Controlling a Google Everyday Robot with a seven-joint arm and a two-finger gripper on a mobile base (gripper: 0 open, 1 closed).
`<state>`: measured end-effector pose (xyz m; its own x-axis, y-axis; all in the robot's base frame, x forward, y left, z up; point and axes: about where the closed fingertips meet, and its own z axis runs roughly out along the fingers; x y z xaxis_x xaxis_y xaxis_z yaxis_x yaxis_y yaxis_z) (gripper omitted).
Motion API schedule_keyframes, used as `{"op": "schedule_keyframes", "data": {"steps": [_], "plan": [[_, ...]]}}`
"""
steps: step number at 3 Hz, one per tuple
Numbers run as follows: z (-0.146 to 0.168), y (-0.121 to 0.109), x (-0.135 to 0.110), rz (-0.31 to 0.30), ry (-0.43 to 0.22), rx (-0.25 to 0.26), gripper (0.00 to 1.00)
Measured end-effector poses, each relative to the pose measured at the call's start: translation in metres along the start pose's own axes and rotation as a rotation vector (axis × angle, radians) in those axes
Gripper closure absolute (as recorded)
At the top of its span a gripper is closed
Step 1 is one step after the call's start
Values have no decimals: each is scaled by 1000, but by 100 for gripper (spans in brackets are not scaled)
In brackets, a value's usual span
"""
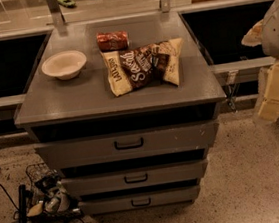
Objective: Open bottom drawer
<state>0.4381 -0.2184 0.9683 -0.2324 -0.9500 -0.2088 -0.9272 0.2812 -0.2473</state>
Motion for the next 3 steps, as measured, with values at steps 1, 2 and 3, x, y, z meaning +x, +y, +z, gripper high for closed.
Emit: {"op": "schedule_keyframes", "data": {"steps": [1, 2, 3], "plan": [[12, 5, 5, 5, 2, -13, 0], [33, 11, 13, 8, 13, -43, 0], [63, 18, 27, 17, 40, -94, 0]]}}
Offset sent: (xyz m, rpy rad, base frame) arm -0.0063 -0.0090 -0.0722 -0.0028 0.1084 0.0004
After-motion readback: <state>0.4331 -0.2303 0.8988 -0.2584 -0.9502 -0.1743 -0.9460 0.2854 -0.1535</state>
